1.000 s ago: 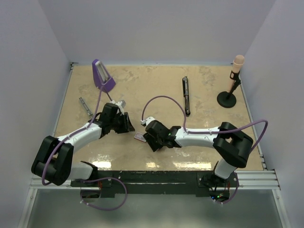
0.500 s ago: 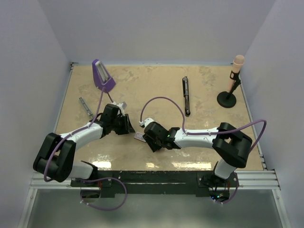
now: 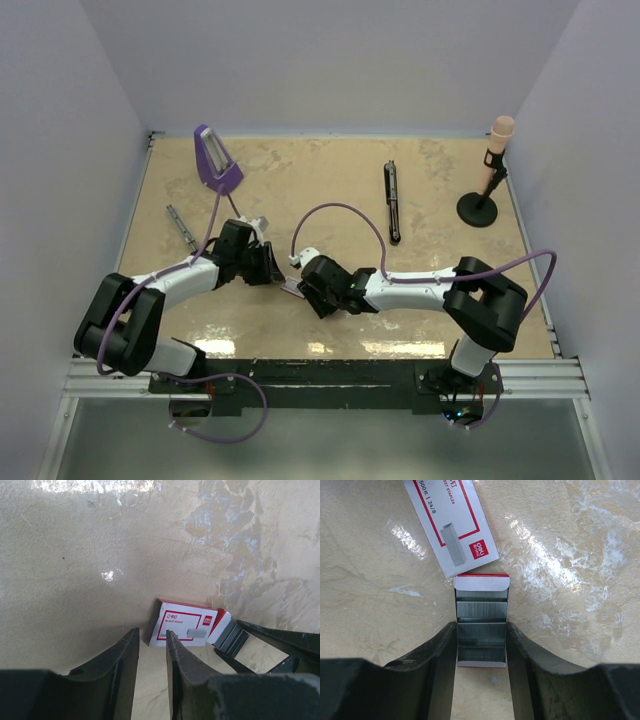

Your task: Unload the staples from the stapler

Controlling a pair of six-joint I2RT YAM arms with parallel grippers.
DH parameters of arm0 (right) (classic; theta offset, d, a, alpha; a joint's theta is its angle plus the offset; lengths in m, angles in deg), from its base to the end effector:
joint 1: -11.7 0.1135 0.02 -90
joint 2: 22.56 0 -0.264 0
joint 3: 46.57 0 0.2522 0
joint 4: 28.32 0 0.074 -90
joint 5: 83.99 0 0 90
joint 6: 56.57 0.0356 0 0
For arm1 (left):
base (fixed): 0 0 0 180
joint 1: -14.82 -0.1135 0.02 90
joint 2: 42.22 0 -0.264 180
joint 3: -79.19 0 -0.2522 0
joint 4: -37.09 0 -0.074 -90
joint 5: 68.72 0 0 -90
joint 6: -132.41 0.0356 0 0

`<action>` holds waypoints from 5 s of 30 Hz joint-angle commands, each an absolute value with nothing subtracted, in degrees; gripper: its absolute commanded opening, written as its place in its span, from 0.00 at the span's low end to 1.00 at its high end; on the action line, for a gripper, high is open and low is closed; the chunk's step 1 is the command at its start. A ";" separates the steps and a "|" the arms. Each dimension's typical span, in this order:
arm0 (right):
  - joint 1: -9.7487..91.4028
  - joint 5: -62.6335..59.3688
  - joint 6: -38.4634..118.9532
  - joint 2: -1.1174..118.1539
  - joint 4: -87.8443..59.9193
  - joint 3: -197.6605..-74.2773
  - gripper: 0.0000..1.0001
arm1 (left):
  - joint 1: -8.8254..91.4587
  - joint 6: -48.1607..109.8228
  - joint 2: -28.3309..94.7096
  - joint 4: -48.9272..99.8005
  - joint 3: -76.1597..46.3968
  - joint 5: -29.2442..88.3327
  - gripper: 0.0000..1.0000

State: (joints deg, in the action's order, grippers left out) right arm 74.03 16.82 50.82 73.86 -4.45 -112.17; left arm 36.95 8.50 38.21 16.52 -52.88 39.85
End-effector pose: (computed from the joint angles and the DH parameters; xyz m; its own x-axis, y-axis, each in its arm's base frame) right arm 0.1587 0.2884 0.1577 -0.6066 -0.5247 -0.5973 -0.6689 0.7429 0.0267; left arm 0.2306 -0.1060 0.1522 -0.9126 -0.1998 -0.3566 0.0304 0.8369 -0.5465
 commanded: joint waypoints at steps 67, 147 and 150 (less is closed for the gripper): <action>76.21 16.03 41.69 78.69 -16.05 -113.16 0.36 | 36.53 5.59 34.96 13.06 -51.28 36.41 0.36; 76.21 18.40 42.30 81.06 -18.86 -114.22 0.31 | 36.09 5.76 41.02 11.29 -49.43 34.11 0.34; 76.30 13.78 40.91 79.74 -21.58 -112.81 0.31 | 36.09 5.32 40.49 13.22 -50.22 35.78 0.34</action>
State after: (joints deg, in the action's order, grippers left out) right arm 76.25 15.22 41.20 80.39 -17.61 -115.05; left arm 35.83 6.45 41.42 10.45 -48.48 31.41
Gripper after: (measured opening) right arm 0.425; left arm 0.344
